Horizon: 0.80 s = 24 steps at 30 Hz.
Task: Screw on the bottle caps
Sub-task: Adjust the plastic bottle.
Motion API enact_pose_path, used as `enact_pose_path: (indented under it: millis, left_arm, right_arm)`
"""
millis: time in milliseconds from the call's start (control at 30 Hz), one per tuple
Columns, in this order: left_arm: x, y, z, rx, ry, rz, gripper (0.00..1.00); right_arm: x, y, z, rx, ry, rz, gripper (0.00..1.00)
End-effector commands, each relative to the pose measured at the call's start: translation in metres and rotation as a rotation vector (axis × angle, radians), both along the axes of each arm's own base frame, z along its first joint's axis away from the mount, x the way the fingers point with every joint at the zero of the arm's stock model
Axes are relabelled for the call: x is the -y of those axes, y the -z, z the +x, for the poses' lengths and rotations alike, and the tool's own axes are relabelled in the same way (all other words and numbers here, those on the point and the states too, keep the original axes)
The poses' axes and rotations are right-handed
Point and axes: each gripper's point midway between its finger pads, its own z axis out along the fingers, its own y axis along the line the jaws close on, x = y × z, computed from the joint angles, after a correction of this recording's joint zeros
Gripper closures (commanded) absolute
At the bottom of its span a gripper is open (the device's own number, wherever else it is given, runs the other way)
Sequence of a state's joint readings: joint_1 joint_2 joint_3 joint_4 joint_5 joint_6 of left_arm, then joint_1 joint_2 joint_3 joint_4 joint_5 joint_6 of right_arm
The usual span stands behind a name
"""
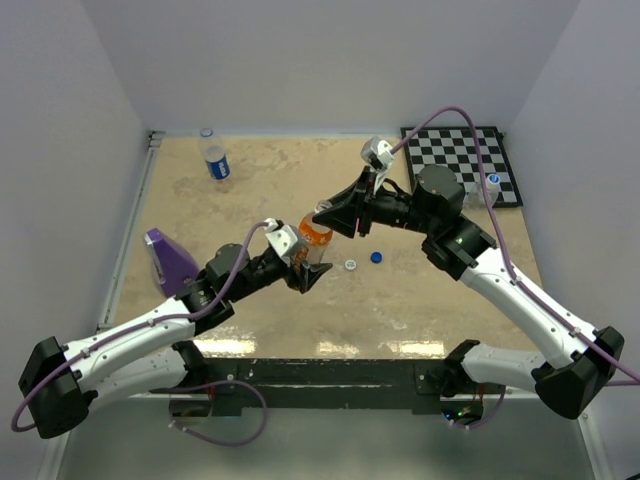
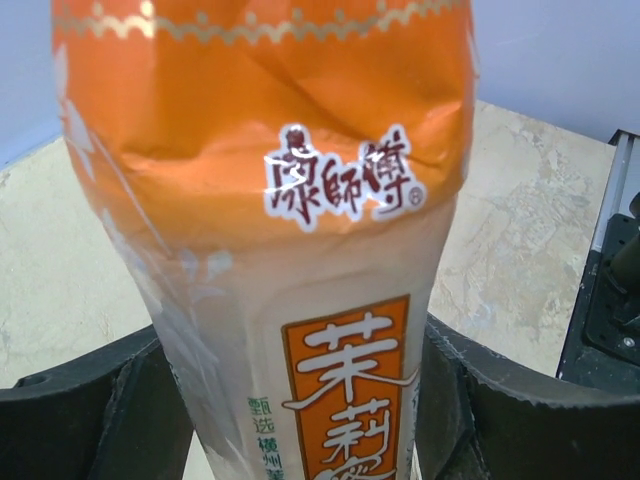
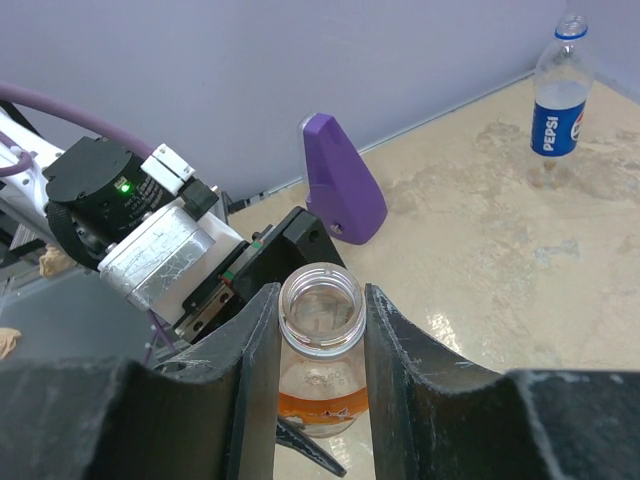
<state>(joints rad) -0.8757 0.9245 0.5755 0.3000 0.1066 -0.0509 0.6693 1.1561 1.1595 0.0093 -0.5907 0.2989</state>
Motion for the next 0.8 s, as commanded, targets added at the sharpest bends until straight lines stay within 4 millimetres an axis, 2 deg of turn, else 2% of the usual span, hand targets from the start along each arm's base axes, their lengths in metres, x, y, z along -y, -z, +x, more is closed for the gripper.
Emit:
enact_pose_path:
  millis: [0, 233, 300, 367, 400, 433, 533, 600, 667, 767]
  left_arm:
    - [0.004, -0.02, -0.001, 0.026, 0.024, -0.069, 0.25]
    - [0.005, -0.018, 0.0, 0.025, 0.027, -0.067, 0.41]
    - [0.003, -0.014, 0.001, 0.023, 0.016, -0.056, 0.52]
    - [-0.001, -0.011, 0.002, 0.023, -0.001, -0.039, 0.54]
    - [-0.004, -0.01, 0.003, 0.026, -0.016, -0.032, 0.54]
    - [-0.007, -0.01, 0.004, 0.029, -0.029, -0.024, 0.53]
    - [-0.018, -0.007, 0.008, 0.034, -0.08, 0.01, 0.53]
    - [-0.025, -0.006, 0.01, 0.036, -0.113, 0.027, 0.52]
    - [-0.035, -0.005, 0.012, 0.033, -0.155, 0.046, 0.52]
    - [-0.049, -0.008, 0.013, 0.059, -0.197, 0.084, 0.52]
  right_arm:
    - [-0.001, -0.028, -0.012, 0.06, -0.047, 0.057, 1.0]
    - [-0.003, -0.018, -0.014, 0.051, -0.074, 0.024, 1.0]
    - [-0.002, -0.018, -0.016, 0.05, -0.076, 0.026, 0.84]
    - [0.002, -0.024, -0.014, 0.056, -0.044, 0.034, 0.63]
    - [0.004, -0.024, -0.013, 0.051, -0.033, 0.021, 0.5]
    - [0.006, -0.026, -0.011, 0.057, -0.018, 0.007, 0.44]
    - [0.017, -0.034, 0.001, 0.069, 0.07, -0.029, 0.32]
    - [0.032, -0.037, 0.014, 0.068, 0.164, -0.05, 0.25]
    - [0.052, -0.039, 0.028, 0.057, 0.243, -0.064, 0.23]
    - [0.082, -0.024, 0.051, 0.01, 0.345, -0.118, 0.22]
